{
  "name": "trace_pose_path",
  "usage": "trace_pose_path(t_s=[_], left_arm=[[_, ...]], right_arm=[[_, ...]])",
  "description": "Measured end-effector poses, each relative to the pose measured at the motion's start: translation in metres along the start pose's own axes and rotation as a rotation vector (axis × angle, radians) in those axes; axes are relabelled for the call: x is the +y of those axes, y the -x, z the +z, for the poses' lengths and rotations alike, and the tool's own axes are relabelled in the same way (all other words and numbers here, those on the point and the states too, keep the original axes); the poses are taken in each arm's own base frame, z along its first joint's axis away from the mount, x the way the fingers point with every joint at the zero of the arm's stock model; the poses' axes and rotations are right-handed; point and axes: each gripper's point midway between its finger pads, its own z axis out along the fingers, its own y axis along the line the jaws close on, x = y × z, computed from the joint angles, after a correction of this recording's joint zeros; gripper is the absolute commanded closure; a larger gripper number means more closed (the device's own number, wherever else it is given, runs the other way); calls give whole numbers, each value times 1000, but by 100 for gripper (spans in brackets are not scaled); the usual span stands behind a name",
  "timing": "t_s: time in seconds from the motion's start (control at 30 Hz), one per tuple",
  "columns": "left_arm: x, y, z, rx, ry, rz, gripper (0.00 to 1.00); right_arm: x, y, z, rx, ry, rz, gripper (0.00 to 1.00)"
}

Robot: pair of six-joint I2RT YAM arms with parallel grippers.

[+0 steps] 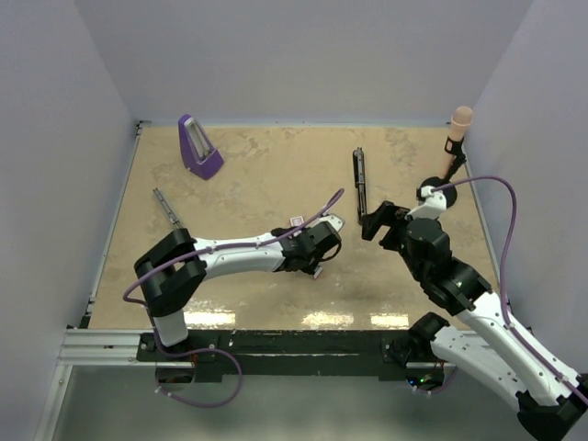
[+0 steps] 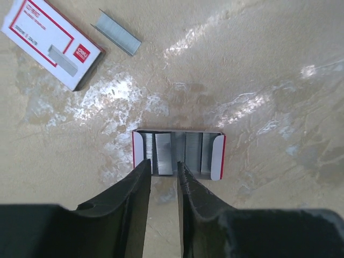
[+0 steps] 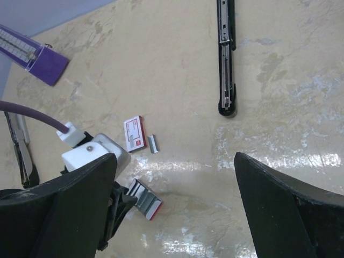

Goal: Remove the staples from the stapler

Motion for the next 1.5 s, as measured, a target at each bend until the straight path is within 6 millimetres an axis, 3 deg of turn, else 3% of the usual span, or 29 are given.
trace_pose_path(t_s=[0.13, 0.27, 0.43, 0.67, 0.97, 1.5], left_arm=[[9, 21, -16, -50, -37, -67, 69], [40, 45, -23, -111, -81, -198, 69], [76, 38, -11, -100, -77, -299, 72], [58, 19, 5, -48, -140, -306, 76], [47, -14, 20, 18, -183, -353, 78], [31, -23, 14, -24, -289, -436, 79]], right_arm=[[13, -9, 8, 43, 50, -10, 9], [25, -27, 22, 114, 84, -32, 16], [34, -51, 34, 204, 110, -58, 22], [45, -78, 56, 281, 148, -81, 29], [29, -134, 93, 423, 61, -168, 35], [45, -166, 142, 490, 95, -257, 40]])
